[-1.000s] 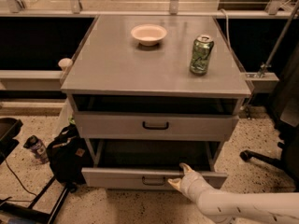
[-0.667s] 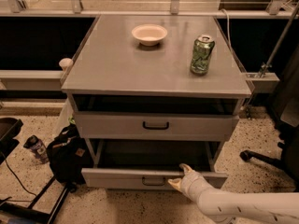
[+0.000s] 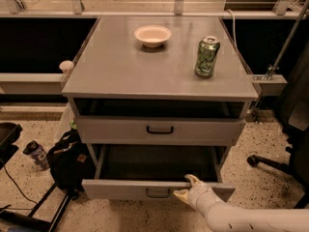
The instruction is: Open middle drawer
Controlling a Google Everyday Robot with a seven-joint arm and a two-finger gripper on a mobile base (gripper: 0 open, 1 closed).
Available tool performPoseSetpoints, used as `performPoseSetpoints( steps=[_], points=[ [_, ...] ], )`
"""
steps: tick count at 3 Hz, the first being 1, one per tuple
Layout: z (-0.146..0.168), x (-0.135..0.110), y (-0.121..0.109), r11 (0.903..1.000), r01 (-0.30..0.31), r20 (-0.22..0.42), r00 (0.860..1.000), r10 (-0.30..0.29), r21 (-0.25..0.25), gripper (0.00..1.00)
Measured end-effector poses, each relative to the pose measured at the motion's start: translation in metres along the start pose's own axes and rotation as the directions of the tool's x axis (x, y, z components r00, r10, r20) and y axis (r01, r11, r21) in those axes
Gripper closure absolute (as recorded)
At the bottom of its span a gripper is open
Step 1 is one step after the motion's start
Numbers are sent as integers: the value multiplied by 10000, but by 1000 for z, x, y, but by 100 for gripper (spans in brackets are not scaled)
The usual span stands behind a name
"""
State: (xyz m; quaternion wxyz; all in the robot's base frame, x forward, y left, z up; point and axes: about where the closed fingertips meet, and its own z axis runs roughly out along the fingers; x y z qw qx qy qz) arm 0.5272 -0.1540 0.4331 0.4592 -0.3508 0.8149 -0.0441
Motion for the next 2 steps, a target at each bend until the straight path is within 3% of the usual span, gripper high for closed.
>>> performPoseSetpoints(
  steps=[2],
  points=[
    [-5, -3, 1, 10000, -68, 24, 10000, 68, -23, 100]
  ],
)
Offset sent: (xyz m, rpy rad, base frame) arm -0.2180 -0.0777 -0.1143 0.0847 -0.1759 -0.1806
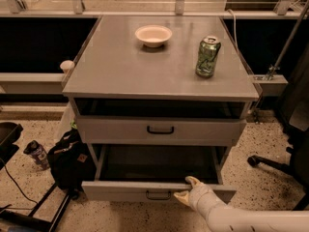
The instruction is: Open middle drawer
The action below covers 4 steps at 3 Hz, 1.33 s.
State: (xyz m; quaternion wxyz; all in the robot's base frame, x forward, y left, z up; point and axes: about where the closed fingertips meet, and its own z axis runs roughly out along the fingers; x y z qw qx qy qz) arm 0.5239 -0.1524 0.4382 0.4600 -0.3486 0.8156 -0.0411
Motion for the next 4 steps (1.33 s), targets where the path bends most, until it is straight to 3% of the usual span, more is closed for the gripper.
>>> performPoseSetpoints(
  steps=[1, 4],
  points=[
    [-12, 21, 10, 9996, -137, 120, 9998, 134, 227, 100],
    [-25, 20, 12, 9993, -198, 173, 9997, 193, 323, 100]
  ],
)
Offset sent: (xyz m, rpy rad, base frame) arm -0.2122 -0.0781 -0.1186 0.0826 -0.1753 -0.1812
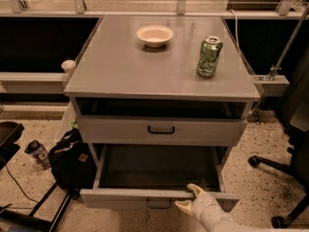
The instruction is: Open middle drawer
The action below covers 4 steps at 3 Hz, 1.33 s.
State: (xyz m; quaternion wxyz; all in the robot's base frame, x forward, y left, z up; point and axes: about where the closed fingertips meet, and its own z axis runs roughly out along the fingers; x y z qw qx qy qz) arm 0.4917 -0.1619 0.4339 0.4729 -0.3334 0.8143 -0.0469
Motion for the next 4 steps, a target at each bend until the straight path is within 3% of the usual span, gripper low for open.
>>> performPoseSetpoints(
  steps=[3, 4],
  points=[
    [-11, -3, 10, 9999, -145, 97, 9998, 146, -63, 100],
    [-20, 8, 23, 9996, -252, 144, 9996, 253, -93, 100]
  ],
)
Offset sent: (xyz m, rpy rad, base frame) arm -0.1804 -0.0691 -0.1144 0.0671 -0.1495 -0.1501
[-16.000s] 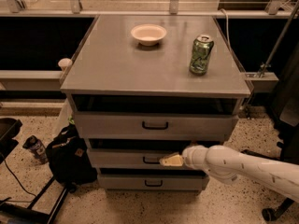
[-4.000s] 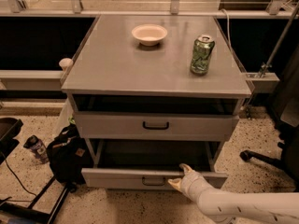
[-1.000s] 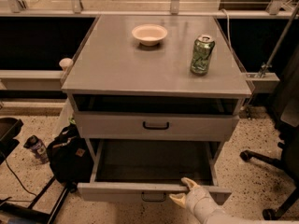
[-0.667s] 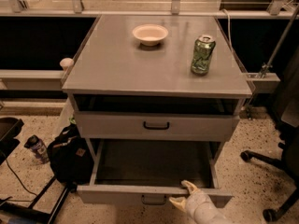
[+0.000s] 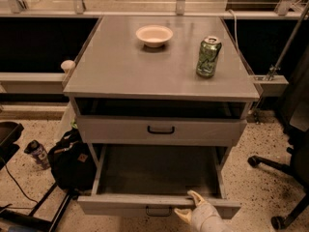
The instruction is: Open middle drawer
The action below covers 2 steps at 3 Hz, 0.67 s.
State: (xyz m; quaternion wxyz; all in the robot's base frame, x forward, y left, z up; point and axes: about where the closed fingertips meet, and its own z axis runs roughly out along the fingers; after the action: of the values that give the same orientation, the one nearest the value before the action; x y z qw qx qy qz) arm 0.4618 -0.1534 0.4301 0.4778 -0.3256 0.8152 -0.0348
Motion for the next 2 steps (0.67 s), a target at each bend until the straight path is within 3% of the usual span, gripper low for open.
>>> performPoseSetpoints(
  steps=[2],
  points=[
    [-10, 2, 3, 10000, -20, -17, 10000, 20, 4, 100]
  ],
)
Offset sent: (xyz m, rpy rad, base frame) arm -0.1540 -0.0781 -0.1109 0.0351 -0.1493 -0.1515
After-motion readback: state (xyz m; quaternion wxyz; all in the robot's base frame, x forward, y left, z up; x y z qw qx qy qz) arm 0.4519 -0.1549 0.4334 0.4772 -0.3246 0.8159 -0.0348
